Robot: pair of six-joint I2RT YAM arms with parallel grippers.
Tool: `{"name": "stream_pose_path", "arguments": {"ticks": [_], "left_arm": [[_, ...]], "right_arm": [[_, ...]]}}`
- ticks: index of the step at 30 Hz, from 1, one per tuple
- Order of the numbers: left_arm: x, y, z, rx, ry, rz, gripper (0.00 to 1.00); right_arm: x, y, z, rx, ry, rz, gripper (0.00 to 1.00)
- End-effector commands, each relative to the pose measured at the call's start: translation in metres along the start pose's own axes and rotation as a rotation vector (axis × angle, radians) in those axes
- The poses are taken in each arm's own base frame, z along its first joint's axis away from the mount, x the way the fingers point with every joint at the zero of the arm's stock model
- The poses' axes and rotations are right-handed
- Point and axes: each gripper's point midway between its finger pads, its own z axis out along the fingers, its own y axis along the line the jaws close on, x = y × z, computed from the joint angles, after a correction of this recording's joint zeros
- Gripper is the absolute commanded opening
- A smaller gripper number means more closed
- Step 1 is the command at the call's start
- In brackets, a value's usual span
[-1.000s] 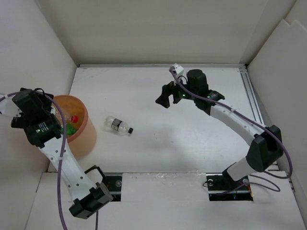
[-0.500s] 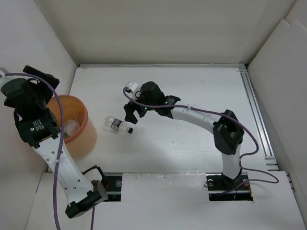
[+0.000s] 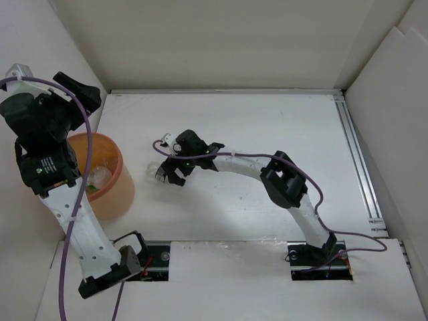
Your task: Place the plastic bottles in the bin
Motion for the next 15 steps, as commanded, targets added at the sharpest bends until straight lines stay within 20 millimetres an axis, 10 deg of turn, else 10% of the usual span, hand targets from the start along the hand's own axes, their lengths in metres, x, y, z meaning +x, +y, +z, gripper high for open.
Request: {"name": "stream_pose_path", "arguments": {"ticks": [1,10,15], "left_arm": [[-0.003,-0.032,-0.016,0.152,-0.003,0.054,1.00],[0.022,-0.060,0.003,0.400,0.126,0.049,1.00],[0.037,-0.078,0.029,0.484,0.203,0.033,1.00]], "right_arm": [[-0.020,0.007,0.000,0.017,-0.033,-0.022,0.99],[0.011,0.009,0.017,-0.024,0.036,0.005,0.69],[0.012,-0.003,0.006,-0.012,0.026,0.074,0.00]]}}
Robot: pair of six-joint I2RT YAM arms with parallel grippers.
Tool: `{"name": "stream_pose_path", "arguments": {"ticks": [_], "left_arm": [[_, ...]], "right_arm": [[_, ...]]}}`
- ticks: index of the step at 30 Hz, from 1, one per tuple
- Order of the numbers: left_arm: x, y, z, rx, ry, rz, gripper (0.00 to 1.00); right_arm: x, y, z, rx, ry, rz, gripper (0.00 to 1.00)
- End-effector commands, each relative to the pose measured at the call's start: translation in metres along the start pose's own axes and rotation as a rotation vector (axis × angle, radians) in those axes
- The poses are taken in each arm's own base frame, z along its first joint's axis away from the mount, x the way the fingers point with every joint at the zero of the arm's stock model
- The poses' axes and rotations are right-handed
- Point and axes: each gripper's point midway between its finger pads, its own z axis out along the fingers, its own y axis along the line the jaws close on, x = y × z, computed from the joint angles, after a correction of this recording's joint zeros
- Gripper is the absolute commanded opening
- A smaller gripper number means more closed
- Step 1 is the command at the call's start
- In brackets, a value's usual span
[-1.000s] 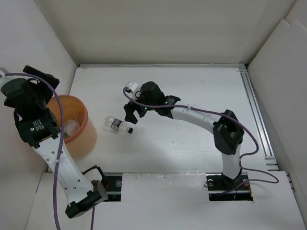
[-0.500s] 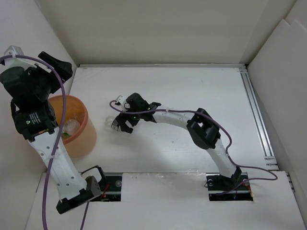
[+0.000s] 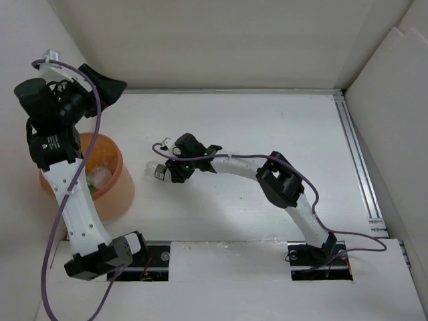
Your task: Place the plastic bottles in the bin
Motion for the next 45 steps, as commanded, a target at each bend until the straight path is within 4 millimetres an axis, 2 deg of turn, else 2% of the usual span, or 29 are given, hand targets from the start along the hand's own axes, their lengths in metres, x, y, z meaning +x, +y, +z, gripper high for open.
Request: {"name": "stream_pose_path", "arguments": {"ticks": [1,2,3,4,5,6,7,8,9,10,11,12,13,14,16,17,18,19,20,21,22,24,25,29,33,40,41,44,45], "left_arm": [[0.002,-0.021,0.030,0.132,0.032,0.035,1.00],[0.011,-0.036,0.041,0.169,0.058,0.043,1.00],[0.016,-0.044,0.048,0.198,0.078,0.048,1.00],[0.022,-0.047,0.056,0.210,0.096,0.046,1.00],[0.027,-0.053,0.068,0.241,0.110,0.054,1.00],[0.041,-0.073,0.071,0.299,0.140,0.057,1.00],[0.044,-0.081,0.077,0.323,0.143,0.066,1.00],[0.051,-0.090,0.079,0.355,0.151,0.063,1.00],[0.063,-0.108,0.088,0.414,0.175,0.075,1.00],[0.072,-0.115,0.092,0.437,0.196,0.077,1.00],[0.079,-0.126,0.095,0.463,0.217,0.078,1.00],[0.089,-0.130,0.107,0.471,0.236,0.076,1.00],[0.106,-0.147,0.109,0.507,0.268,0.093,1.00],[0.111,-0.155,0.114,0.522,0.268,0.105,1.00],[0.131,-0.170,0.126,0.574,0.293,0.101,1.00],[0.142,-0.171,0.131,0.593,0.317,0.090,1.00],[0.147,-0.183,0.133,0.660,0.316,0.068,1.00],[0.148,-0.185,0.134,0.682,0.309,0.054,1.00],[0.162,-0.185,0.135,0.702,0.329,0.036,1.00],[0.163,-0.191,0.134,0.727,0.316,0.031,1.00],[0.160,-0.199,0.135,0.762,0.287,0.045,1.00],[0.175,-0.213,0.131,0.803,0.308,0.040,1.00],[0.173,-0.221,0.128,0.815,0.300,0.042,1.00],[0.180,-0.235,0.133,0.846,0.279,0.055,1.00],[0.179,-0.244,0.125,0.904,0.296,0.025,1.00],[0.189,-0.245,0.113,0.943,0.333,0.009,1.00],[0.191,-0.243,0.114,0.935,0.341,0.014,0.92],[0.190,-0.243,0.111,0.925,0.351,0.019,0.80],[0.190,-0.243,0.111,0.925,0.351,0.019,0.63]], "right_arm": [[-0.011,-0.006,-0.016,-0.011,-0.039,0.062,0.00],[-0.013,-0.014,-0.024,0.010,-0.046,0.088,0.00],[-0.005,-0.033,-0.031,0.037,-0.050,0.153,0.00],[-0.020,-0.037,-0.054,0.049,-0.103,0.171,0.00],[-0.022,-0.048,-0.066,0.074,-0.122,0.199,0.00],[-0.022,-0.070,-0.083,0.114,-0.146,0.251,0.00],[-0.009,-0.079,-0.093,0.133,-0.140,0.283,0.00],[-0.022,-0.086,-0.120,0.160,-0.190,0.294,0.00],[-0.022,-0.094,-0.135,0.177,-0.207,0.305,0.00],[-0.013,-0.115,-0.151,0.227,-0.214,0.340,0.00],[-0.023,-0.119,-0.180,0.254,-0.259,0.351,0.00],[-0.025,-0.125,-0.195,0.272,-0.283,0.359,0.00],[-0.021,-0.143,-0.217,0.319,-0.308,0.402,0.00],[-0.023,-0.143,-0.244,0.340,-0.353,0.413,0.00],[-0.029,-0.144,-0.275,0.324,-0.430,0.431,0.00],[-0.025,-0.153,-0.291,0.318,-0.484,0.458,0.00],[-0.040,-0.135,-0.317,0.255,-0.560,0.422,0.00],[-0.044,-0.137,-0.331,0.267,-0.608,0.421,0.00],[-0.048,-0.129,-0.344,0.217,-0.644,0.411,0.00],[-0.057,-0.118,-0.362,0.199,-0.694,0.367,0.00],[-0.061,-0.110,-0.367,0.172,-0.705,0.359,0.00],[-0.074,-0.090,-0.381,0.105,-0.751,0.314,0.00],[-0.080,-0.081,-0.392,0.092,-0.781,0.292,0.00],[-0.095,-0.064,-0.411,0.074,-0.832,0.248,0.00],[-0.108,-0.041,-0.410,0.019,-0.838,0.217,0.00],[-0.132,-0.028,-0.412,-0.011,-0.881,0.207,0.00],[-0.137,-0.025,-0.414,-0.006,-0.895,0.203,0.00],[-0.144,-0.024,-0.415,-0.005,-0.913,0.191,0.00],[-0.151,-0.020,-0.418,-0.019,-0.922,0.188,0.00]]}}
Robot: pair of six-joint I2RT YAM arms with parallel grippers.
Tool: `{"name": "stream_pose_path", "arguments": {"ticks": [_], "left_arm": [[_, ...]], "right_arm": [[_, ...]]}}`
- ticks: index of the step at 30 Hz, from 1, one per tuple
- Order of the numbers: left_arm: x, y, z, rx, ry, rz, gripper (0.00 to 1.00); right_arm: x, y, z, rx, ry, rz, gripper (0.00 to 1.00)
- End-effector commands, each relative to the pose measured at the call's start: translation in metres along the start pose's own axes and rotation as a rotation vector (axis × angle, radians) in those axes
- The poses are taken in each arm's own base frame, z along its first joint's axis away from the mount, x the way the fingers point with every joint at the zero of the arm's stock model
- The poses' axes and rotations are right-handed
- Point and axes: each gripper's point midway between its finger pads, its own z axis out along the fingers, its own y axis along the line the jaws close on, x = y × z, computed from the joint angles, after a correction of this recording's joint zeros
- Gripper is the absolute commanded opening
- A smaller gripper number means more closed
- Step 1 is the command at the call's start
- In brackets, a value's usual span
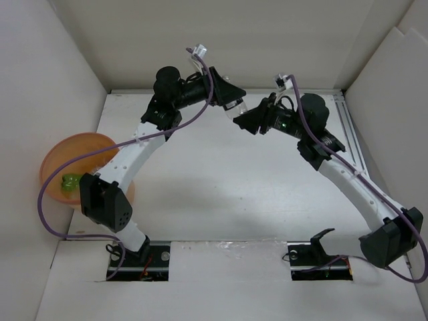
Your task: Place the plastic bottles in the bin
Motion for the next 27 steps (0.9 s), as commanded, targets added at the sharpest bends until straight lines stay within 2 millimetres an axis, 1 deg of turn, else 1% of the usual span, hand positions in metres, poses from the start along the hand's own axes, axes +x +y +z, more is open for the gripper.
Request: {"name": "stream_pose_path", "arguments": {"ticks": [1,2,3,4,5,6,7,8,9,10,11,12,13,14,15,16,17,18,19,20,21,22,23,24,25,26,27], "left_arm": [[-0.012,-0.028,-0.009,0.059,-0.023,0.062,0.48],[-0.012,-0.028,-0.009,0.059,-0.023,0.062,0.35],[-0.011,-0.025,-0.009,0.046,-0.022,0.053,0.25],[-0.019,-0.032,-0.011,0.044,-0.038,0.075,0.10],[-0.023,-0.032,-0.011,0.025,-0.043,0.078,0.03],[-0.027,-0.021,-0.012,-0.055,-0.057,0.055,0.00],[-0.050,-0.027,-0.019,-0.089,-0.104,0.098,0.00],[-0.061,-0.021,-0.025,-0.137,-0.129,0.090,0.00],[-0.070,-0.008,-0.036,-0.236,-0.155,0.073,0.00],[-0.101,-0.003,-0.055,-0.302,-0.222,0.088,0.00],[-0.117,0.006,-0.069,-0.366,-0.260,0.084,0.00],[-0.127,0.021,-0.092,-0.484,-0.291,0.052,0.00],[-0.151,0.040,-0.127,-0.590,-0.356,0.048,0.00],[-0.172,0.038,-0.152,-0.644,-0.411,0.059,0.00],[-0.181,0.047,-0.176,-0.712,-0.447,0.035,0.00],[-0.181,0.056,-0.203,-0.790,-0.456,0.000,0.00],[-0.194,0.072,-0.253,-0.898,-0.530,-0.032,0.00],[-0.194,0.078,-0.278,-0.956,-0.558,-0.050,0.00],[-0.191,0.071,-0.303,-1.005,-0.591,-0.060,0.00],[-0.196,0.075,-0.350,-1.105,-0.672,-0.067,0.00],[-0.183,0.087,-0.375,-1.166,-0.690,-0.107,0.00],[-0.175,0.086,-0.396,-1.215,-0.717,-0.130,0.00],[-0.166,0.072,-0.420,-1.287,-0.774,-0.133,0.00],[-0.148,0.080,-0.462,-1.396,-0.828,-0.175,0.00],[-0.134,0.078,-0.483,-1.459,-0.858,-0.193,0.00],[-0.125,0.062,-0.498,-1.505,-0.914,-0.177,0.00],[-0.111,0.061,-0.523,-1.630,-0.975,-0.194,0.00]], "right_arm": [[-0.048,0.027,0.005,-0.057,-0.134,-0.069,0.00],[-0.053,0.033,0.005,-0.071,-0.142,-0.076,0.00],[-0.054,0.031,0.006,-0.060,-0.149,-0.084,0.07],[-0.054,0.031,0.006,-0.060,-0.149,-0.085,0.55],[-0.054,0.031,0.006,-0.060,-0.149,-0.085,0.84],[-0.051,0.027,0.004,-0.042,-0.149,-0.091,1.00],[-0.043,0.013,0.001,-0.002,-0.136,-0.089,1.00],[-0.039,0.007,-0.002,0.016,-0.128,-0.090,1.00],[-0.039,0.002,-0.007,0.035,-0.126,-0.096,1.00],[-0.034,-0.012,-0.010,0.068,-0.112,-0.112,1.00],[-0.024,-0.021,-0.015,0.091,-0.092,-0.108,1.00],[-0.020,-0.025,-0.021,0.106,-0.087,-0.112,1.00],[-0.015,-0.032,-0.023,0.122,-0.077,-0.114,1.00],[-0.008,-0.043,-0.029,0.151,-0.061,-0.118,1.00],[-0.002,-0.044,-0.032,0.156,-0.049,-0.119,1.00],[0.001,-0.051,-0.034,0.175,-0.044,-0.111,1.00],[0.001,-0.054,-0.038,0.183,-0.046,-0.123,1.00],[0.011,-0.057,-0.038,0.180,-0.025,-0.122,1.00],[0.013,-0.056,-0.040,0.180,-0.025,-0.122,1.00],[0.015,-0.057,-0.040,0.183,-0.017,-0.126,1.00],[0.020,-0.060,-0.041,0.187,-0.007,-0.119,1.00],[0.020,-0.059,-0.040,0.177,-0.003,-0.130,1.00],[0.023,-0.061,-0.039,0.180,0.005,-0.125,1.00],[0.024,-0.059,-0.039,0.170,0.008,-0.124,1.00],[0.024,-0.060,-0.039,0.170,0.009,-0.133,1.00],[0.027,-0.060,-0.037,0.161,0.020,-0.128,1.00],[0.027,-0.059,-0.037,0.153,0.024,-0.128,1.00]]}}
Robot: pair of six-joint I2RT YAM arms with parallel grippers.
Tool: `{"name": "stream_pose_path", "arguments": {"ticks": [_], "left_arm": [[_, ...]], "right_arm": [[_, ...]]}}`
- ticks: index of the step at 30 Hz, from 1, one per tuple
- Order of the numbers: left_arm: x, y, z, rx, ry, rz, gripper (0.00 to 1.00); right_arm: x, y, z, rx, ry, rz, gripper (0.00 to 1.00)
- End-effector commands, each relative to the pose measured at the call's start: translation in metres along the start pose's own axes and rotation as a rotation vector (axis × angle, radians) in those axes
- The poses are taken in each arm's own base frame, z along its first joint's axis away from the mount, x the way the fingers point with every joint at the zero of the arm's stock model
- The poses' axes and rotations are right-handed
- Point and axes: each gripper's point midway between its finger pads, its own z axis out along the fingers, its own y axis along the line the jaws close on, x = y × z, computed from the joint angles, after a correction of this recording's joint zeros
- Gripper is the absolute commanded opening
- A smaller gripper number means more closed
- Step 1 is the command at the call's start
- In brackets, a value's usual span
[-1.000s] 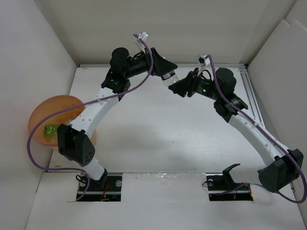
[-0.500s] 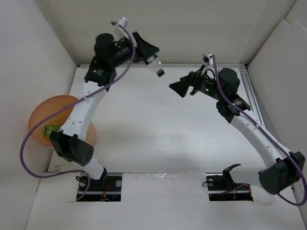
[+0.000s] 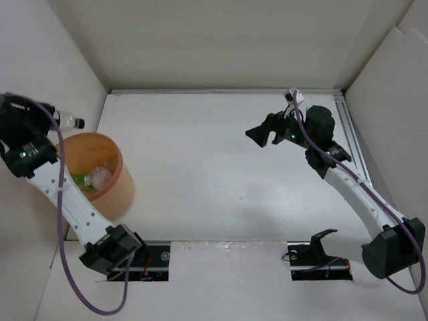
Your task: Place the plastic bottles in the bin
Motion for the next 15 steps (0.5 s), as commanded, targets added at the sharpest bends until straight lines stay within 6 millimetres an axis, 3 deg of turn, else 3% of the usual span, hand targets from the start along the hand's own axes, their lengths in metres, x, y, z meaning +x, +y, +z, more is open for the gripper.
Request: {"name": "stream_pose_path", "arguments": {"ticks": [1,4,6,9,11,12,15], "left_arm": [[-0.010,0.056,-0.037,-0.222,-0.139,-0.009,0.00],[0.003,0.081,-0.044,-0.293,-0.169,-0.021,0.03],[0.006,0.088,-0.044,-0.314,-0.177,-0.021,0.15],[0.003,0.091,-0.045,-0.335,-0.194,-0.020,0.52],[0.001,0.091,-0.050,-0.347,-0.198,-0.020,0.93],[-0.004,0.089,-0.052,-0.348,-0.214,-0.019,1.00],[-0.006,0.073,-0.056,-0.314,-0.218,-0.006,1.00]], "right_arm": [[-0.012,0.009,-0.002,-0.045,-0.032,-0.055,1.00],[-0.007,0.014,-0.002,-0.066,-0.016,-0.061,1.00],[-0.009,0.020,-0.004,-0.077,-0.023,-0.068,1.00],[-0.009,0.025,-0.005,-0.086,-0.021,-0.079,1.00],[-0.012,0.027,-0.008,-0.088,-0.029,-0.084,1.00],[-0.012,0.027,-0.008,-0.088,-0.029,-0.084,1.00],[-0.012,0.028,-0.010,-0.088,-0.029,-0.084,1.00]]}}
